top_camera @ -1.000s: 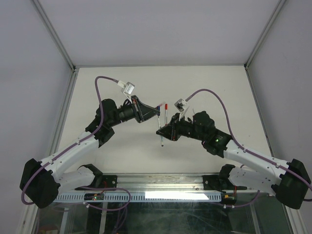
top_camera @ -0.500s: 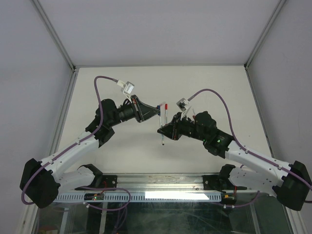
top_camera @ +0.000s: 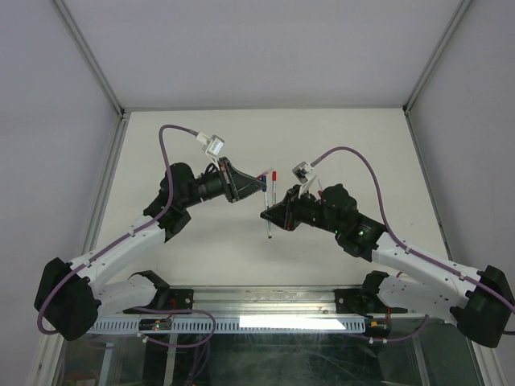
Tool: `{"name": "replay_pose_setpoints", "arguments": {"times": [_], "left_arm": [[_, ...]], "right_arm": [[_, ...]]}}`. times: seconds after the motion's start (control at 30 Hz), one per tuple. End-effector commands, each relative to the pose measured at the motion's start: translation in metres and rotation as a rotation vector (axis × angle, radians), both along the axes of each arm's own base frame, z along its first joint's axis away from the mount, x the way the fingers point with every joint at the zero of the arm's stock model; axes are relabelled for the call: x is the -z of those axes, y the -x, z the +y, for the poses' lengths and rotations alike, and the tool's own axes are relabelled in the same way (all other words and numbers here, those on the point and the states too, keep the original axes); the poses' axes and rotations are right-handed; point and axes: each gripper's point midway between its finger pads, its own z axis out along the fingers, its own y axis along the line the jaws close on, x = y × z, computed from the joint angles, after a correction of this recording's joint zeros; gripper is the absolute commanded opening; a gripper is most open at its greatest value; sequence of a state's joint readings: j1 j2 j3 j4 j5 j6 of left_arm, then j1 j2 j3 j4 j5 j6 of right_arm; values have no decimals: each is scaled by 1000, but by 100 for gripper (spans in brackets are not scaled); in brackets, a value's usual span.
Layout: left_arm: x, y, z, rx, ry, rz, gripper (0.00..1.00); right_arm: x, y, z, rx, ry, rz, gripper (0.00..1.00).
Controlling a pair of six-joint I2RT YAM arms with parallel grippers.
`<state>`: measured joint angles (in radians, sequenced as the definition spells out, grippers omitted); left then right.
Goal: Insert the pens into the pen caps
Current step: Insert the pen cap onto the pen.
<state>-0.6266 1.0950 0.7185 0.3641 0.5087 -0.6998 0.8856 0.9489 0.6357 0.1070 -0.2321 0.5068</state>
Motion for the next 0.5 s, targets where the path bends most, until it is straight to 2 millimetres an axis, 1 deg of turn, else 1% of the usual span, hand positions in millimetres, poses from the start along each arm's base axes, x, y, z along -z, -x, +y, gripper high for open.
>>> {"name": "replay_pose_setpoints", "arguments": {"times": [0.0,0.27,0.47], "left_arm": [[-12,5,0,30,39,-45,0],[-3,6,-2,41,27,-27,0],[-3,7,-3,49,30,-20,0]], "right_arm": [[-28,-12,-1,63,-61,-57,0],[-36,-16,0,72,-77,-77,0],[-38,-19,2,81,-80,-87,0]]}}
